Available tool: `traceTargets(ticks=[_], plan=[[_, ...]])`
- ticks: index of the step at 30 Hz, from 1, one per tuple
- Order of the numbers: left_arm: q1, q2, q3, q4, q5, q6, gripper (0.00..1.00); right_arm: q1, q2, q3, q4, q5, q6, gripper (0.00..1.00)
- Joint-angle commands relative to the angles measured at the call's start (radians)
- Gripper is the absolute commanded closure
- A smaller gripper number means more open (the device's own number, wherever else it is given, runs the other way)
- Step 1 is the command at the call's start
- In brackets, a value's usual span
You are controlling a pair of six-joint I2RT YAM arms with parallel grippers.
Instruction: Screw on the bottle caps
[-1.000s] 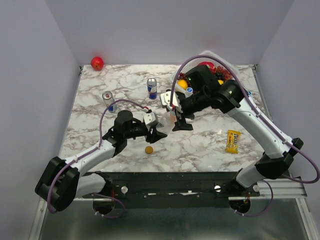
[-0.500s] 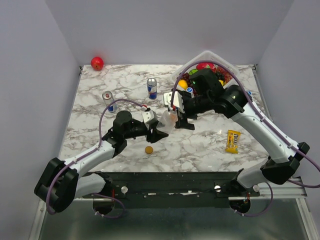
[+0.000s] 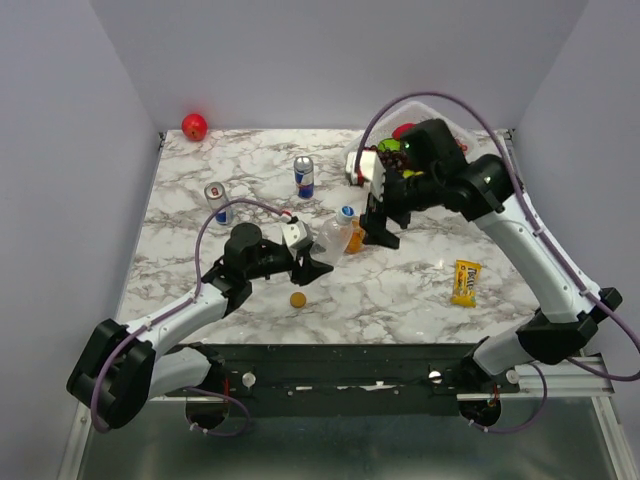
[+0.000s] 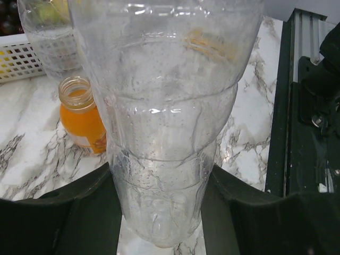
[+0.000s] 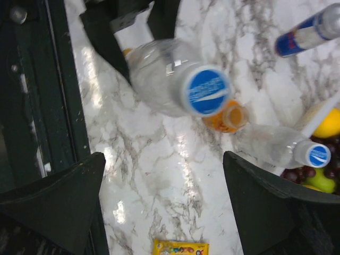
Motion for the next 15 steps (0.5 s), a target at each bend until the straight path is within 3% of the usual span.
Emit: traceTargets(ticks=[1,4,9,15], plan=[[-0.001,-0.030,0.030,-0.182,0.066,0.243,1.00,-0.082,0.080,0.218,-0.005,-0.055,0.059,0.02],[-0.002,-0.042,0.047,-0.271,0.080,0.343,1.00,-0.082,0.097,0.267,-0.025,-0.157,-0.118,0.01],[-0.002,-0.022,0.079,-0.301,0.107,0.358,1.00,-0.012,0.068,0.186,-0.068,-0.221,-0.378,0.01],[-0.002,-0.021,0.087,-0.229,0.097,0.296,1.00,0.065,0.001,0.016,-0.034,-0.161,-0.450,0.00]])
